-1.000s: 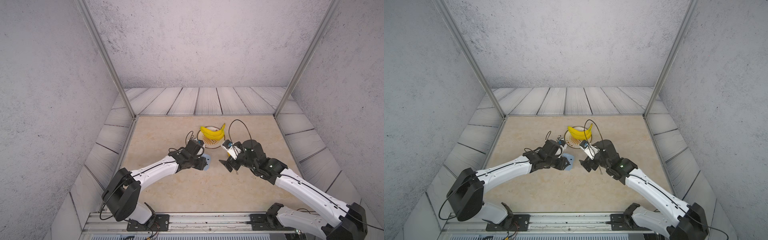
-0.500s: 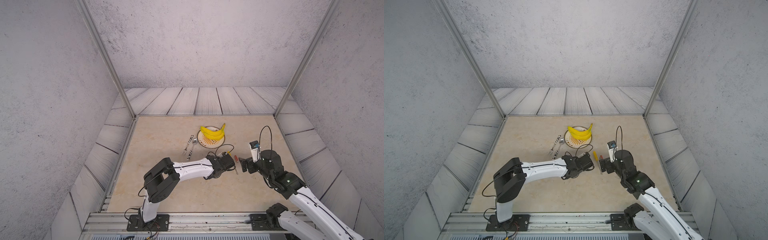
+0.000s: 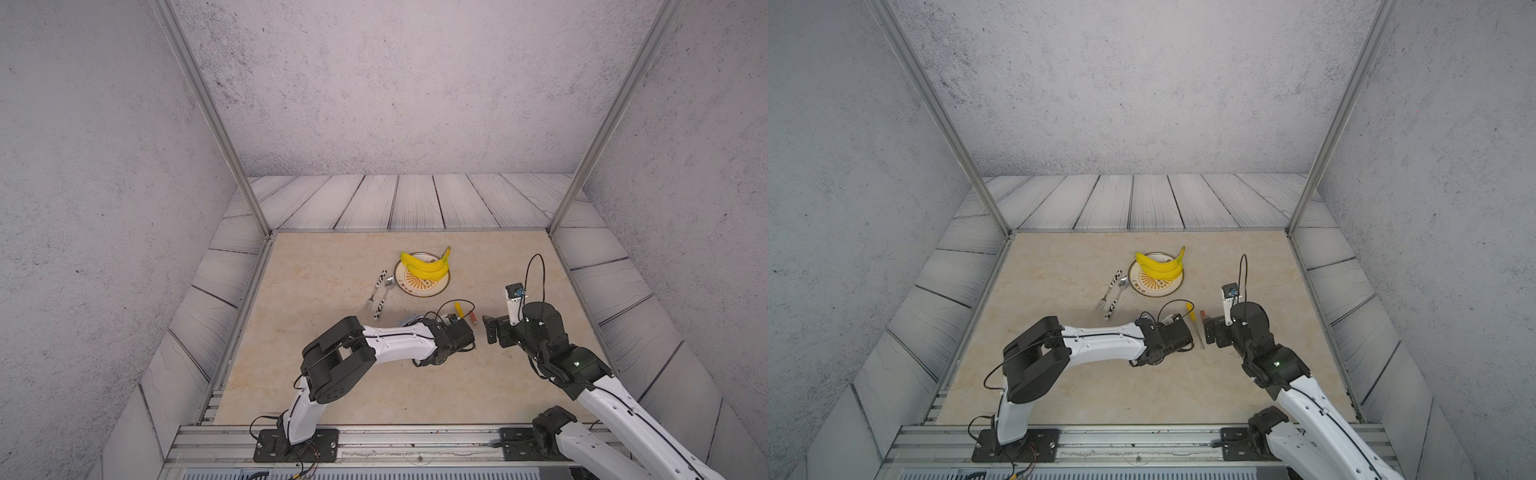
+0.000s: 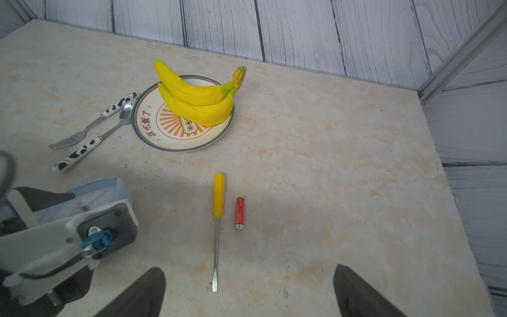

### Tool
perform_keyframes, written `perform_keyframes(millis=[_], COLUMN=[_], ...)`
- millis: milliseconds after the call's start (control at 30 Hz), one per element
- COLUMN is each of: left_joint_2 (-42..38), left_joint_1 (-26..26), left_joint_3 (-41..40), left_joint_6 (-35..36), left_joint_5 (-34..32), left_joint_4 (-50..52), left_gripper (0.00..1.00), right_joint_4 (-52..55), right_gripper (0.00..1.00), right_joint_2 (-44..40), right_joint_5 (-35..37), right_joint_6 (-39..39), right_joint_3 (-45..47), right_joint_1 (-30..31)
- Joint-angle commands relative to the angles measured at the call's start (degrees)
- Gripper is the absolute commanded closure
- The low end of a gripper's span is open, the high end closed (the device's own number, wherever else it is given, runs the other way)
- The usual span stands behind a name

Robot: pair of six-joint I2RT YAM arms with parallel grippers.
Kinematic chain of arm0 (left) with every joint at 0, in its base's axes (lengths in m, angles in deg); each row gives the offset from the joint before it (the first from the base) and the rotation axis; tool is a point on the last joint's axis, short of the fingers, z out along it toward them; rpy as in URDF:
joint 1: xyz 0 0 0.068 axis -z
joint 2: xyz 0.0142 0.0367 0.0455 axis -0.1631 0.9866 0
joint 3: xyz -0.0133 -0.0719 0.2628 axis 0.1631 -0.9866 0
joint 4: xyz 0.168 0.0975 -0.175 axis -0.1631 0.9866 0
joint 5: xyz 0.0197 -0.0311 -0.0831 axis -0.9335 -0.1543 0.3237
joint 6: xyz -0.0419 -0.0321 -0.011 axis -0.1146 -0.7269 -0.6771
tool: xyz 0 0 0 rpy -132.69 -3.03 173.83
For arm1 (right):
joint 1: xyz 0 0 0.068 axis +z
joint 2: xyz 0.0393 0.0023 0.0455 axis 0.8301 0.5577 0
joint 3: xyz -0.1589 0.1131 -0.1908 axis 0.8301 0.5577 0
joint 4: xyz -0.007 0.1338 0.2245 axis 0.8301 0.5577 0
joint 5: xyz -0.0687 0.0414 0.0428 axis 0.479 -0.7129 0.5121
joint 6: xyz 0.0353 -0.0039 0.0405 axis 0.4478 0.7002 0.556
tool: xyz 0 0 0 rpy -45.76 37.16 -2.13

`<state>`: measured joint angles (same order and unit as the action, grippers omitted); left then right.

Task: Remove the battery from the alarm
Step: Adjust the alarm at the center of the board, then reset both arms

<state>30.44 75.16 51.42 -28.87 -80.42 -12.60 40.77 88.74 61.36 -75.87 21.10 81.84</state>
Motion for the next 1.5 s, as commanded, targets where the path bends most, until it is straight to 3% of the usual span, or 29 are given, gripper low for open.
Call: perform_keyframes(millis=[0, 167, 300, 400, 533, 667, 900, 1000, 1100, 1267, 1400, 1467], left_joint_2=[-5.3, -15.4, -22.4, -28.2, -38.1, -47.9, -57.9, -60.0, -60.6, -55.8, -48.9, -45.5], left_joint_1=[0.4, -0.2, -3.4, -8.3, -19.6, -31.6, -48.0, -51.7, -54.3, -56.4, -60.3, -62.1], left_joint_3=[-2.4, -6.9, -9.5, -13.2, -21.5, -29.9, -38.2, -42.6, -48.6, -56.3, -56.1, -57.1], left_joint_6=[-1.4, -1.1, -2.7, -4.8, -9.4, -12.2, -13.1, -12.7, -11.1, -2.4, 0.5, 2.3], left_joint_5=[6.6, 18.1, 24.5, 26.8, 30.4, 27.9, 16.6, 12.5, 7.0, 1.1, 8.1, 13.5], left_joint_4=[-1.7, -7.8, -10.0, -11.7, -15.8, -19.5, -22.9, -28.5, -38.1, -57.2, -61.7, -68.4], left_gripper=[0.17, 0.00, 0.01, 0.01, 0.01, 0.01, 0.01, 0.01, 0.01, 0.01, 0.01, 0.01], right_joint_4=[-1.5, -5.9, -12.1, -18.4, -28.0, -36.3, -50.3, -51.6, -56.5, -57.5, -60.9, -71.1], right_gripper=[0.00, 0.00, 0.00, 0.00, 0.00, 0.00, 0.00, 0.00, 0.00, 0.00, 0.00, 0.00], right_joint_2=[-0.7, 0.2, 4.1, 9.4, 18.9, 27.8, 37.7, 40.8, 43.5, 43.9, 44.2, 46.8], right_joint_5=[2.4, 7.3, 5.3, 4.6, 3.8, 2.3, -6.1, -9.4, -14.3, -18.4, -16.7, -14.6], right_joint_6=[2.4, 4.4, 4.9, 4.5, 0.6, -3.2, -7.6, -11.0, -9.0, -7.8, -7.0, -5.9], right_joint_3=[0.8, 2.3, 3.7, 5.2, 7.0, 7.5, 6.3, 4.6, 5.9, 6.4, 8.5, 11.7], right_joint_1=[-1.3, -6.3, -12.3, -15.9, -17.3, -18.0, -20.5, -21.5, -24.8, -27.6, -27.6, -27.6])
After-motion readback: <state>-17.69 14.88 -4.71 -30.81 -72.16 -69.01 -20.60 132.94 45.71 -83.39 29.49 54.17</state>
